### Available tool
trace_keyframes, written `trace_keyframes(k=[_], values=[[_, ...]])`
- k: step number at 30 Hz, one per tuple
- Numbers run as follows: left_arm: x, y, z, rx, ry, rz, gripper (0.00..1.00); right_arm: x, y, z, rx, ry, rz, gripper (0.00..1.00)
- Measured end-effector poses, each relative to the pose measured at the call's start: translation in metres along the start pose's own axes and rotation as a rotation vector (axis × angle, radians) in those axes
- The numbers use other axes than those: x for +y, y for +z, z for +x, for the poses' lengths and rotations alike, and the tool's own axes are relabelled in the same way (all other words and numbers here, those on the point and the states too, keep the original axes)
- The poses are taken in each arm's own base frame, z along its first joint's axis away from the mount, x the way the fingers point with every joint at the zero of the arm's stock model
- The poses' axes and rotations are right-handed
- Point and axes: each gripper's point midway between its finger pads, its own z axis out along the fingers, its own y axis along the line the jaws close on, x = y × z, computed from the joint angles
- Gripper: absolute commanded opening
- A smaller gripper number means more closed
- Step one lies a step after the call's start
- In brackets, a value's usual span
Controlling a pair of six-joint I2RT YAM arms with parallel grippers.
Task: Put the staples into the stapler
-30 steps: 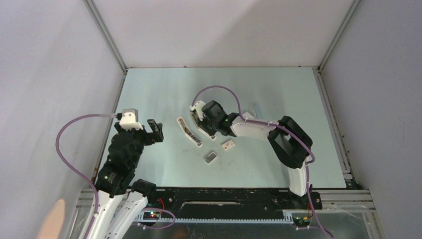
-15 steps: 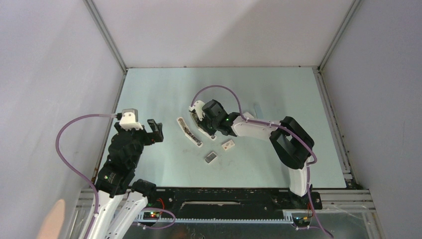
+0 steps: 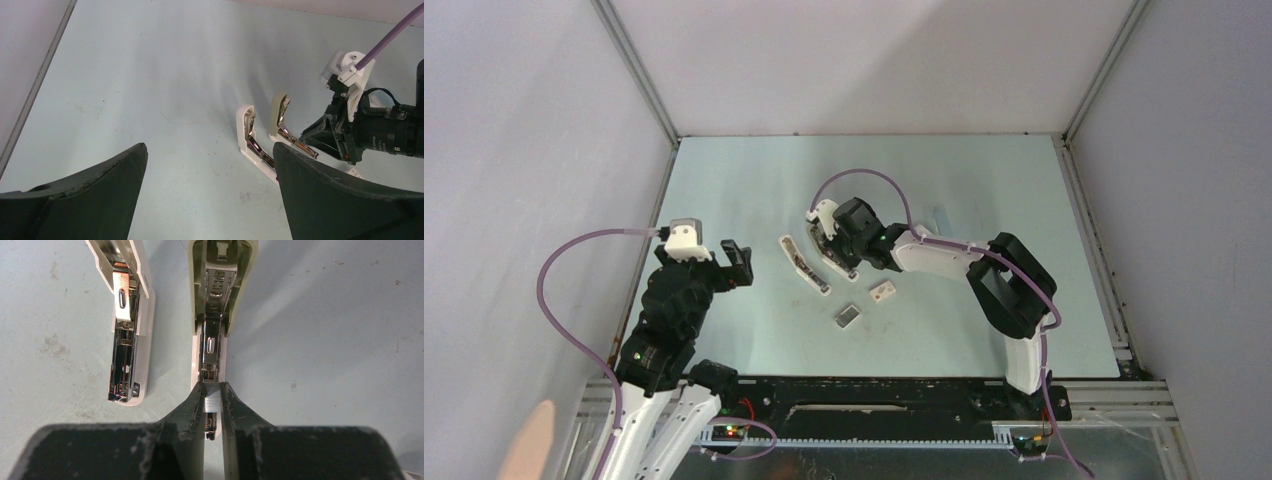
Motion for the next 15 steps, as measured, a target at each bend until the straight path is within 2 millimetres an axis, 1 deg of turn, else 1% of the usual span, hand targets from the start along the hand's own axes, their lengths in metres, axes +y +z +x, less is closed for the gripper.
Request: trace_keyframes(k=[11,15], values=[[-0.0007,0.0000,0.0002,0.001,0.000,0.004,0.98,0.0025,0.0009,0.0013,0.003,-0.005,-0.020,0.07],[-0.0008,0.0000,0.0002,0.001,0.000,0.005,0.98,0.0030,0.0048,0.0064,0.016,-0.008,-0.024,0.07]])
